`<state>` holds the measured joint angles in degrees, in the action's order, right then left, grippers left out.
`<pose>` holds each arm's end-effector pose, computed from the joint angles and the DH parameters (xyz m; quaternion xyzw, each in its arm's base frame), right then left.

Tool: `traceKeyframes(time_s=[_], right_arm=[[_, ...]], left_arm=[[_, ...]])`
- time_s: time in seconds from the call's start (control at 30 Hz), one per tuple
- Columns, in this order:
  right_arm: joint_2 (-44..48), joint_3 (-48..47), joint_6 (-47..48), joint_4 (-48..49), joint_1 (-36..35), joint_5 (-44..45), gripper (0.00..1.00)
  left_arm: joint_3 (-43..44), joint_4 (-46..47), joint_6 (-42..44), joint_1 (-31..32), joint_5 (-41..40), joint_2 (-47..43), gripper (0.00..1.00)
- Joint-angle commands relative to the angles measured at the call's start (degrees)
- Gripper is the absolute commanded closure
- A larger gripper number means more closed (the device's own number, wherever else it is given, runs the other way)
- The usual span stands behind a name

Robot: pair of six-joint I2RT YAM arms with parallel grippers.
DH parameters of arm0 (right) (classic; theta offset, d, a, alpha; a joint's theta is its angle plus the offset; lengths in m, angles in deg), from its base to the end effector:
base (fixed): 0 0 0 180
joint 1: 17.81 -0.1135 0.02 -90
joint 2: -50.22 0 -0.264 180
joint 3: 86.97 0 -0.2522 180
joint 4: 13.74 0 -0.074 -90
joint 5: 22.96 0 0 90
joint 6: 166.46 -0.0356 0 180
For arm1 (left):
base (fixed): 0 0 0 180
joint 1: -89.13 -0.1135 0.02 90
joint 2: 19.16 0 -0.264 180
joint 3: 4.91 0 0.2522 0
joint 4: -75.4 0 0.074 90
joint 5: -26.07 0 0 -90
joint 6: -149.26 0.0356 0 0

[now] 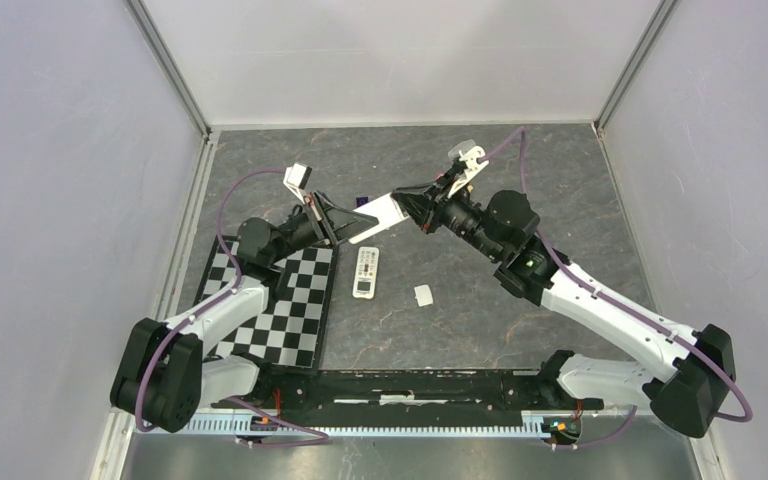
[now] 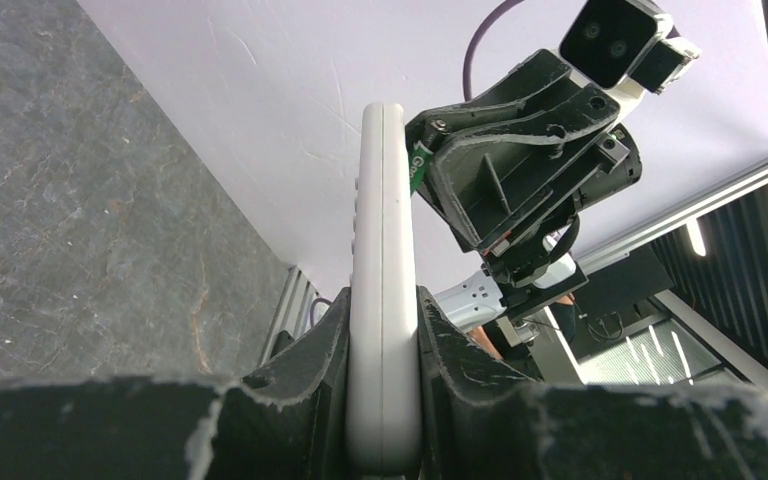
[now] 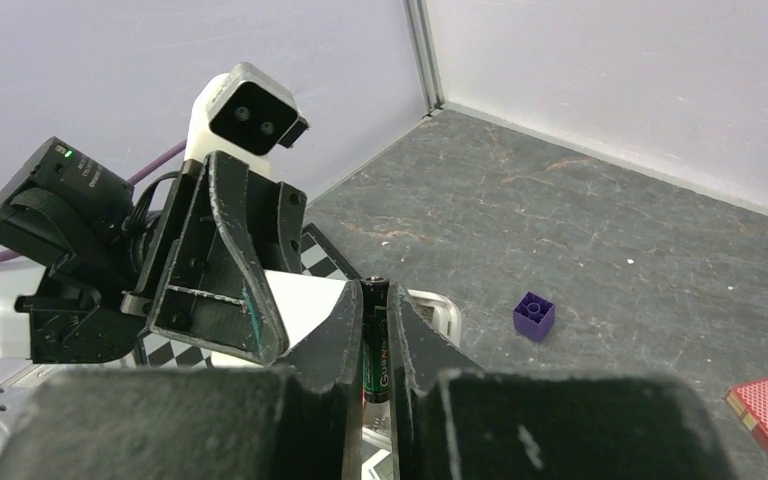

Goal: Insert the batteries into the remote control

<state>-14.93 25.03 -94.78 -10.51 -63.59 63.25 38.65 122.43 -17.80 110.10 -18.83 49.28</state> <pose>0.1865 0.1950 0.3772 -0.1825 0.6433 0.4131 0.6182 0.2184 -0.1107 0.2903 0.0385 0.6045 -0.7189 0.3410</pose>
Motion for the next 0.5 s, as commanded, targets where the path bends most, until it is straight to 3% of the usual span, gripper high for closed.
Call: traceKeyframes(time_s=[0.0,0.17,0.47], right_arm=[[0.0,0.3,0.6,2.6,-0.7,3.2,0.93],[0.0,0.4,2.1,2.6,-0.7,5.1,0.88],[0.5,-0.8,1.3,1.7,-0.6,4.3,0.46]], left_arm=[[0.2,5.0,-2.5,0.0,-1.0,-1.0,0.98],[-0.1,7.2,-4.3,0.0,-1.5,-1.3,0.98],[3.2,13.2,-5.5,0.0,-3.4,2.0,0.98]])
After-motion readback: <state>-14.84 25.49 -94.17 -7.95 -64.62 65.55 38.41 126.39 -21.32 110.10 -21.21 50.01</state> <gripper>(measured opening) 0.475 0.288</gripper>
